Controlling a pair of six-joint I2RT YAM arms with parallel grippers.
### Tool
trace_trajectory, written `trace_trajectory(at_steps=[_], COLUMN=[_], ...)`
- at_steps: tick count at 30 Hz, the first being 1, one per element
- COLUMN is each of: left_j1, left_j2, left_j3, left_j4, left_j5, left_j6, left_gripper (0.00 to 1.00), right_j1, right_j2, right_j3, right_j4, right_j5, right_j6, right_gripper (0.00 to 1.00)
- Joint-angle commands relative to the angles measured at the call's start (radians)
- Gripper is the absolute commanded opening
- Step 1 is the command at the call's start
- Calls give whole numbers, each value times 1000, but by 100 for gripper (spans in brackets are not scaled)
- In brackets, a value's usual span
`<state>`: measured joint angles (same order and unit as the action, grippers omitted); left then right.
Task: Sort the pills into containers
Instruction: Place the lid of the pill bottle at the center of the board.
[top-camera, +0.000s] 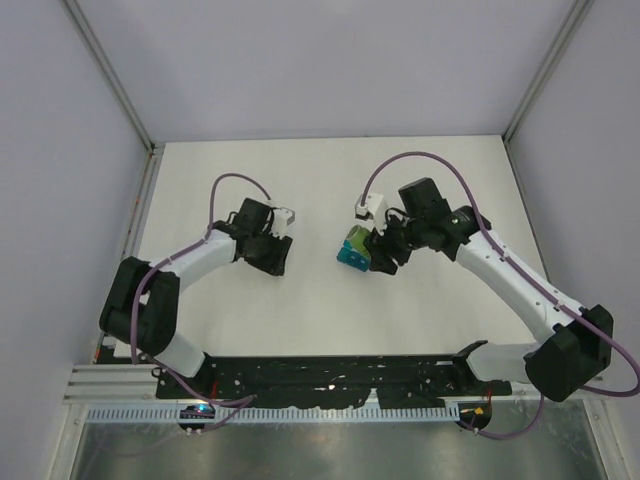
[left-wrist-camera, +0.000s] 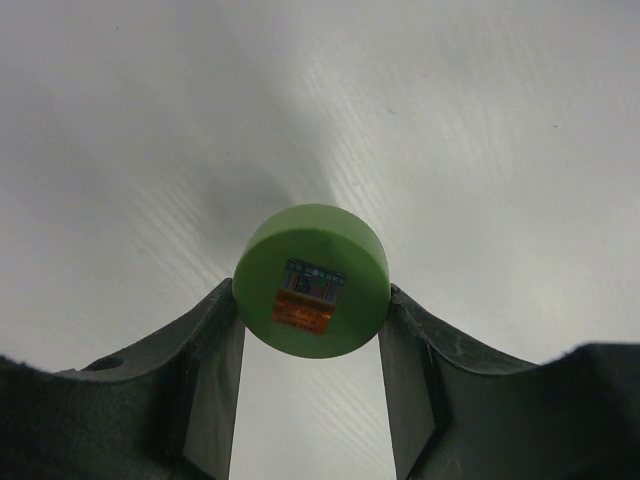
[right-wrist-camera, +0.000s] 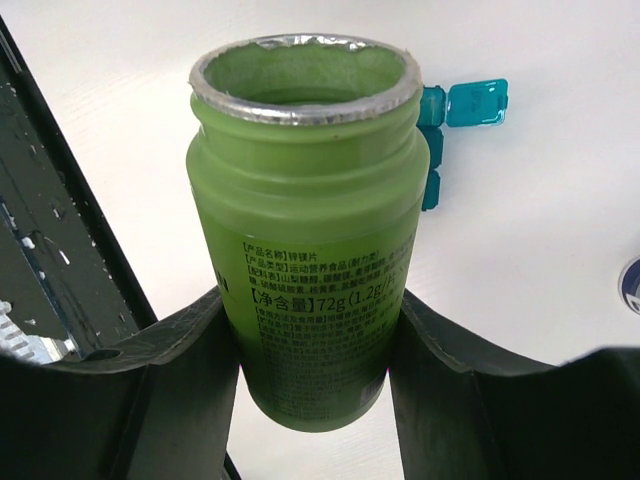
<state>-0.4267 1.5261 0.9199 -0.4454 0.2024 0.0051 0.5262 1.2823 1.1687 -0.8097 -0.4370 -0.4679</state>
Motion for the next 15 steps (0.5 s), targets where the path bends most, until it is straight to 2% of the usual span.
trace_trajectory(at_steps=[1,15], left_j1=[6,20], left_j2=[42,212], left_j3=[69,172], left_j4=[-27,-150], left_j5=[-61,-74], left_j6=[-34,-91], left_gripper=[6,29], right_j1=[-32,-72], right_j2=[-47,-75], right_j3=[-40,-98], right_j4=[67,73], right_j5=[-29,-45], right_j6=[-5,-8], right_gripper=[5,6])
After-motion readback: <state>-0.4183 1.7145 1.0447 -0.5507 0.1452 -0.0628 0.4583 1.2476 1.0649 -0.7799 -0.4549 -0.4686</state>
